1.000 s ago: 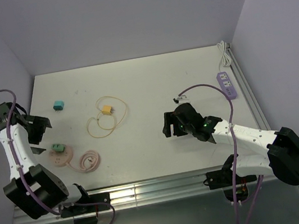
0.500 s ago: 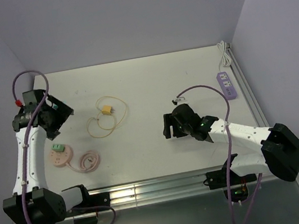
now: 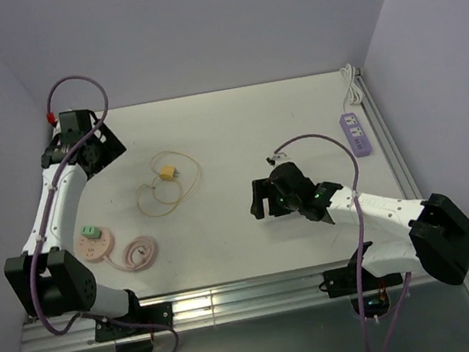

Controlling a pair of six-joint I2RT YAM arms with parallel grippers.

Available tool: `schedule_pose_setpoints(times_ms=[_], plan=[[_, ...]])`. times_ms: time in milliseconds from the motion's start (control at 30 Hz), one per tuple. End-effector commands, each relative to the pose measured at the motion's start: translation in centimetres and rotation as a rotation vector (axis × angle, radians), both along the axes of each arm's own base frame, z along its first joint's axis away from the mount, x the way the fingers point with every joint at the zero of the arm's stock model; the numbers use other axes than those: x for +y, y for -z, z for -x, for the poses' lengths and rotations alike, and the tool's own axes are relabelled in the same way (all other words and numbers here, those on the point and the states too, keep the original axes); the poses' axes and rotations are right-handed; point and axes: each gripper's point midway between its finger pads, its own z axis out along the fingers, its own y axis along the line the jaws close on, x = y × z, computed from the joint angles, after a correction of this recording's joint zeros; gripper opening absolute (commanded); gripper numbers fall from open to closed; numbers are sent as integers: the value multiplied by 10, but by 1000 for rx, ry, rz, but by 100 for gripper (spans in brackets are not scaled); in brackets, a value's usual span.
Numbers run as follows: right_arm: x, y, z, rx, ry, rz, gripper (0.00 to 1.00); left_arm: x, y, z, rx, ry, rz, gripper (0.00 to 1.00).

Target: Insert the plug

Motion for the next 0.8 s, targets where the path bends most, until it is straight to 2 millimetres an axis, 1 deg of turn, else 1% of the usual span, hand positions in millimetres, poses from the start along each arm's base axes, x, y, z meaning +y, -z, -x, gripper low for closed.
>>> schedule_pose_setpoints(times_ms=[0, 33, 67, 100, 167, 200, 267, 300, 333, 367, 400, 433, 467, 533, 567, 600, 667, 700, 733, 767], plan=[[8, -10, -4, -46, -30, -41, 88, 21, -22, -36, -81, 26, -164, 99], [8, -10, -4, -46, -32, -42, 88, 23, -21, -41, -75, 37, -186, 100], [8, -10, -3, -49, -34, -42, 89, 29, -19, -45, -52, 51, -237, 100], [7, -10, -3, -50, -34, -43, 91, 32, -11, -55, -26, 62, -258, 99], [7, -12, -3, -57, -35, -44, 91, 40, -4, -60, 32, 83, -299, 94], [6, -12, -2, -60, -36, -45, 91, 43, 0, -70, 37, 91, -309, 92], [6, -13, -2, -63, -38, -46, 91, 49, 2, -79, 28, 118, -337, 91], [6, -13, -2, -63, -40, -48, 91, 48, 0, -87, 12, 125, -339, 91], [7, -13, -1, -64, -47, -50, 90, 61, -2, -89, 15, 108, -349, 91], [8, -13, -1, -64, -51, -54, 88, 64, -5, -99, -7, 113, -357, 92], [8, -13, -2, -70, -54, -51, 87, 64, -5, -104, -19, 125, -363, 93], [8, -13, -2, -67, -55, -50, 87, 63, -2, -109, -17, 147, -356, 93], [8, -13, -2, -68, -56, -49, 87, 70, 0, -112, -10, 141, -347, 93], [9, -14, -3, -69, -57, -49, 87, 72, 6, -125, -2, 172, -346, 93], [9, -13, -3, -65, -59, -43, 86, 72, 13, -130, 11, 194, -343, 96], [9, -10, -3, -58, -59, -37, 86, 70, 18, -132, 17, 225, -338, 97], [9, -9, -3, -53, -64, -28, 86, 74, 23, -138, 11, 256, -345, 99], [12, -8, -1, -39, -79, -35, 86, 77, 33, -141, 29, 256, -339, 99], [12, -7, -1, -37, -81, -33, 86, 85, 40, -138, 58, 244, -322, 99], [12, -7, -1, -36, -83, -31, 86, 87, 41, -141, 54, 254, -304, 99]])
